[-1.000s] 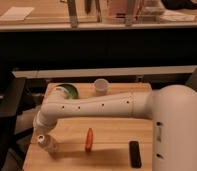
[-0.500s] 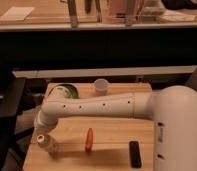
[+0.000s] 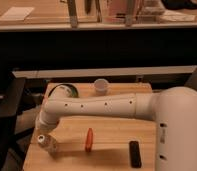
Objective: Knock the bottle over
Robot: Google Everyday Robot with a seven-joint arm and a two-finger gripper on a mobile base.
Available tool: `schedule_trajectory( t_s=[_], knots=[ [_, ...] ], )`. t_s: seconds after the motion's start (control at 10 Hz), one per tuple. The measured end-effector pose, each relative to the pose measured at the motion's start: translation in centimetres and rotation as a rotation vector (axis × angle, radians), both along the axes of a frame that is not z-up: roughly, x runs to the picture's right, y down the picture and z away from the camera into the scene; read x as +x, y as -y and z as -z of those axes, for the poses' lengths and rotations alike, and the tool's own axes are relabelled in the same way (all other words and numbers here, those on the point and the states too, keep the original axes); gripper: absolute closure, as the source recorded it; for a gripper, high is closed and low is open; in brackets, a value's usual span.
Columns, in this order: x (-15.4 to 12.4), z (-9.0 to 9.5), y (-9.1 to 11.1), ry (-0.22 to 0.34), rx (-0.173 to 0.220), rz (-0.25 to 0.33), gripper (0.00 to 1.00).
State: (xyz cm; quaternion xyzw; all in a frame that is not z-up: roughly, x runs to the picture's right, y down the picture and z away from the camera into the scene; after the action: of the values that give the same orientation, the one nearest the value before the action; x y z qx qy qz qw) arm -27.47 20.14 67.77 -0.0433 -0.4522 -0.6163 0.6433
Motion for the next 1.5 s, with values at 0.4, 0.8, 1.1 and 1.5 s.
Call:
schedule_trajectory(
  t_s=[0.4, 0.8, 1.1, 1.5],
  knots=[
    [0.5, 0.1, -0.1, 0.007, -0.005, 0.011, 1.0],
    [0.7, 0.3, -0.2, 0.009, -0.005, 0.019, 1.0],
    [0.9, 0.4, -0.3, 0.015, -0.008, 0.027, 1.0],
    [1.2, 0.5, -0.5, 0.018, -0.011, 0.038, 1.0]
  ],
)
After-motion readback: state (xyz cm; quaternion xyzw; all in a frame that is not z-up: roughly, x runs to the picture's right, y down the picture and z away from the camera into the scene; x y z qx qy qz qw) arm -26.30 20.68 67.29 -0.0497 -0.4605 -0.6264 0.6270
